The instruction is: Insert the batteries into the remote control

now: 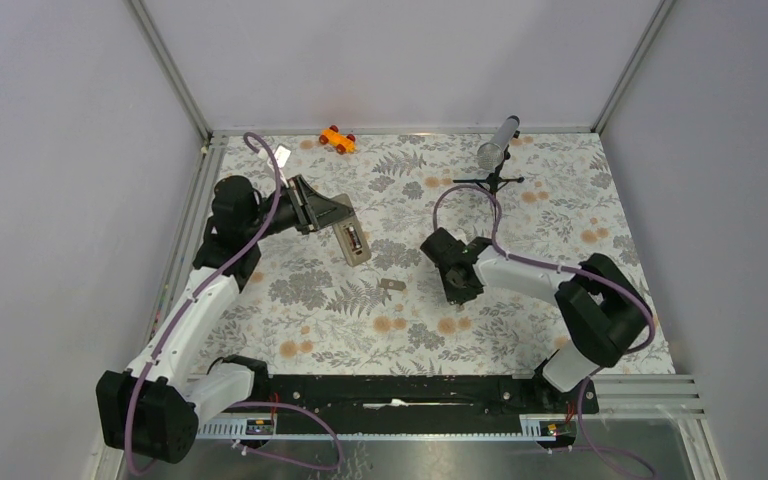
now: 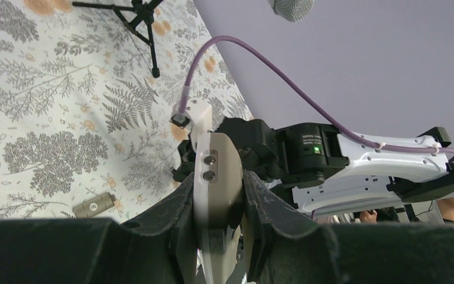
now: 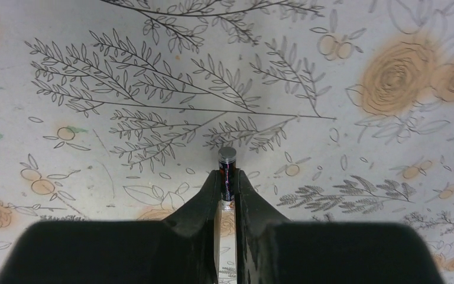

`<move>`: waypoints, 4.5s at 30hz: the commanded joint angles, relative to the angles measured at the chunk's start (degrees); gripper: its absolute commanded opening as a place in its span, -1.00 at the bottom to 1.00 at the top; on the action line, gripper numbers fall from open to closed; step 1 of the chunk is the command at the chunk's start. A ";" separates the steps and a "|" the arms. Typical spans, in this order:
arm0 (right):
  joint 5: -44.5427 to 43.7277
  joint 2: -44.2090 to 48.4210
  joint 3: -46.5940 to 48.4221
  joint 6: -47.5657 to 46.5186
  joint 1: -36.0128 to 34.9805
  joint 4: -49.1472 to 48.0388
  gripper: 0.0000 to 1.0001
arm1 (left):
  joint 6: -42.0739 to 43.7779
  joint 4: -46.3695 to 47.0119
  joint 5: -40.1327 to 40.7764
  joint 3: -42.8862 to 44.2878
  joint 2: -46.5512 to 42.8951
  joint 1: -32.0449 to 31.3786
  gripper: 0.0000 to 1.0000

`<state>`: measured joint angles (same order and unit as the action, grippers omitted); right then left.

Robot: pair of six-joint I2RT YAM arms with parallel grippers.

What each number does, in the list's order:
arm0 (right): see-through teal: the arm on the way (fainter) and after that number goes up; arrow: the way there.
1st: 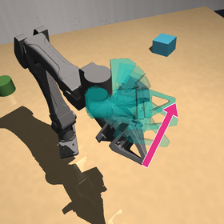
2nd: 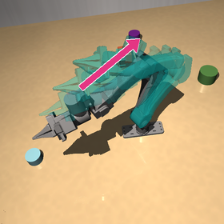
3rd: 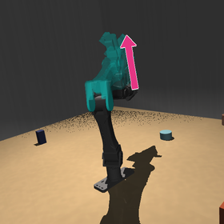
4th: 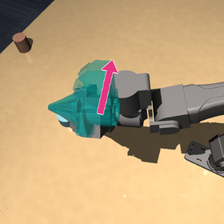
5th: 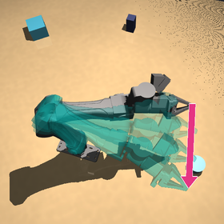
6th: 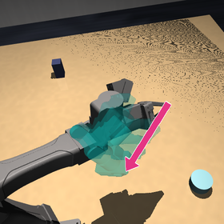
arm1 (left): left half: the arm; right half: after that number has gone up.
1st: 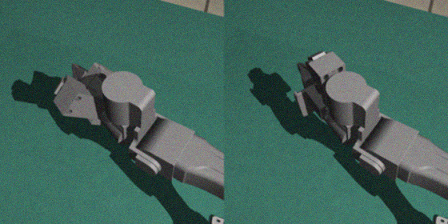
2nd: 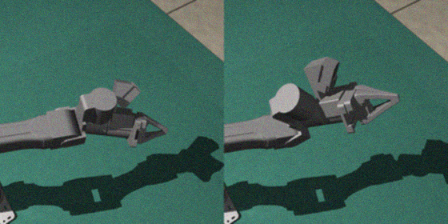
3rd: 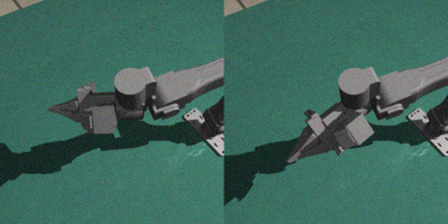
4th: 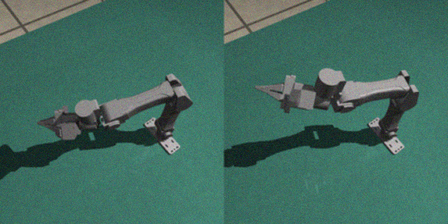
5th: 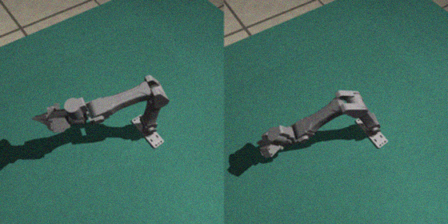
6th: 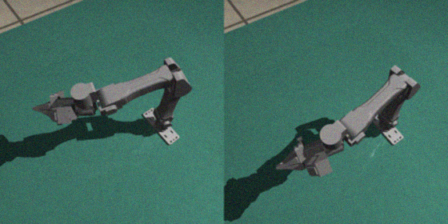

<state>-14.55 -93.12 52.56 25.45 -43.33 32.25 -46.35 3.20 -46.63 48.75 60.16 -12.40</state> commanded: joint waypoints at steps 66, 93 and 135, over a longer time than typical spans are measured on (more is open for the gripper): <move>24.04 10.44 32.37 2.87 -0.38 15.48 -0.83 | -26.98 36.26 5.37 -4.05 26.23 -18.62 -1.00; 24.04 8.01 36.34 1.70 -0.36 18.60 -0.40 | -27.66 38.15 5.76 -4.19 26.59 -18.71 -1.00; 21.18 36.38 8.76 32.24 -0.08 -18.79 0.79 | -61.89 61.90 18.16 -8.94 21.32 -16.83 -1.00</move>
<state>4.45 -56.53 62.28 52.21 -43.44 21.76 -103.57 57.93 -32.47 38.83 84.75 -28.91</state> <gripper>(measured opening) 0.886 0.283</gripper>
